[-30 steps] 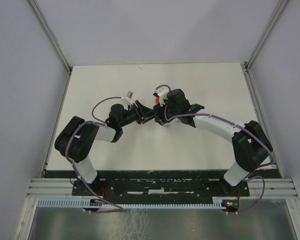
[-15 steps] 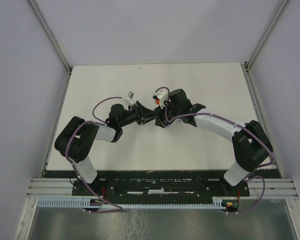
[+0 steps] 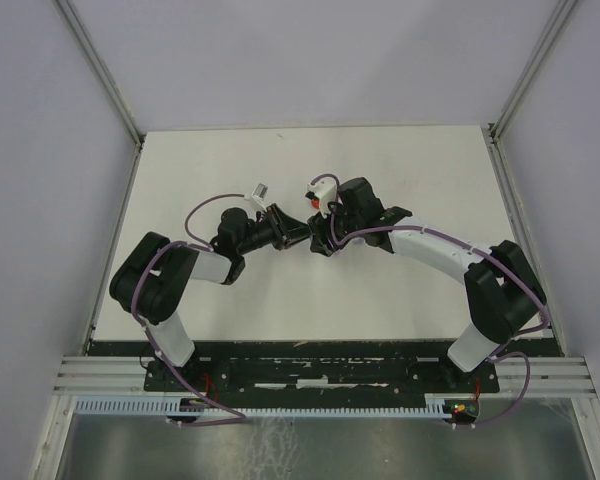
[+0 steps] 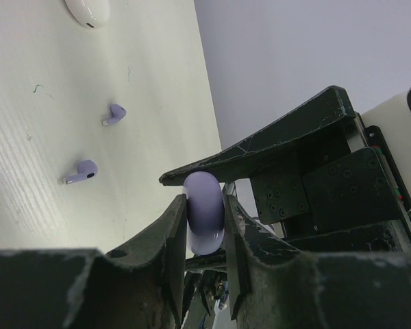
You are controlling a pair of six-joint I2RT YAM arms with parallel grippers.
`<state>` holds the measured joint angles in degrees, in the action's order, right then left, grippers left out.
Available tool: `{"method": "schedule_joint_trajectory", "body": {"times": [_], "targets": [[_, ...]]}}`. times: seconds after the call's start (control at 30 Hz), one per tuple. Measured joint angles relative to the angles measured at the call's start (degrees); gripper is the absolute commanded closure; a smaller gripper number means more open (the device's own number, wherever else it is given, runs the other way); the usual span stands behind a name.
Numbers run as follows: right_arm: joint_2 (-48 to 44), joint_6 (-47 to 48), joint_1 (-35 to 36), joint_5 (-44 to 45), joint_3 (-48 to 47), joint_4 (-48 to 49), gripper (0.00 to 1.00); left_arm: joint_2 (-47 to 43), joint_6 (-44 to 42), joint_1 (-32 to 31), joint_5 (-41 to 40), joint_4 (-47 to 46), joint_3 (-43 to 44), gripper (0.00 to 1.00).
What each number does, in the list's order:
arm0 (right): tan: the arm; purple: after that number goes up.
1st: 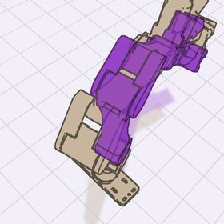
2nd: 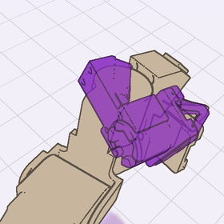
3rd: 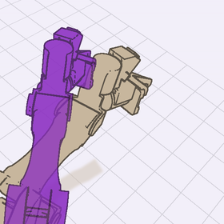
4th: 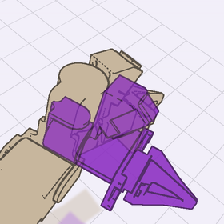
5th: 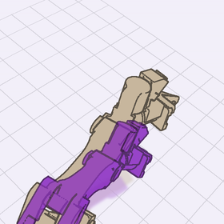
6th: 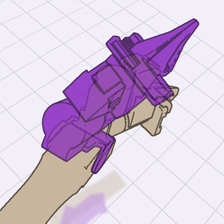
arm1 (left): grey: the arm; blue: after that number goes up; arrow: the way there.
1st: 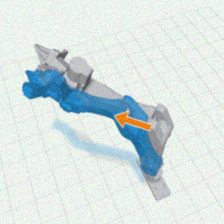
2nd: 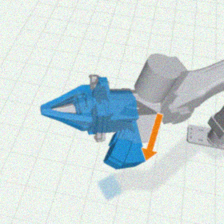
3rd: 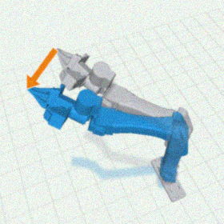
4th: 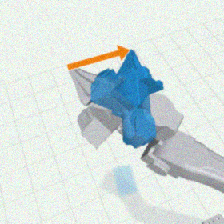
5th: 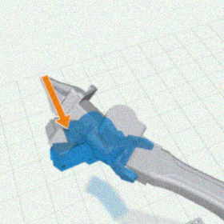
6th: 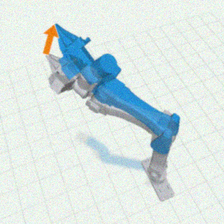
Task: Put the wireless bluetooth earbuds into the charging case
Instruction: Open the charging case.
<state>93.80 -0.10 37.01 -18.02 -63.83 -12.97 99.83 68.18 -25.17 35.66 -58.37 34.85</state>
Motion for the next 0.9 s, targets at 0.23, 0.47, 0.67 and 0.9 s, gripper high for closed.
{"method": "schedule_joint_trajectory", "body": {"times": [0.23, 0.47, 0.67, 0.9], "targets": [[0.0, 0.0, -0.1, 0.0, 0.0, 0.0, 0.59, 0.2, 0.0, 0.0, 0.0, -0.3, 0.0, 0.96], [0.0, 0.0, -0.3, -0.1, 0.0, -0.1, 0.6, 1.0, 0.0, 0.0, 0.2, -1.6, 0.0, 0.81], [0.0, 0.0, -0.4, -0.6, 0.0, -0.5, 0.61, 1.4, 0.0, 0.0, 0.6, -2.0, 0.0, 0.66], [0.0, 0.0, -0.8, -1.2, 0.0, -0.7, 0.61, 1.5, 0.0, 0.0, 0.9, -2.0, 0.0, 0.58]]}}
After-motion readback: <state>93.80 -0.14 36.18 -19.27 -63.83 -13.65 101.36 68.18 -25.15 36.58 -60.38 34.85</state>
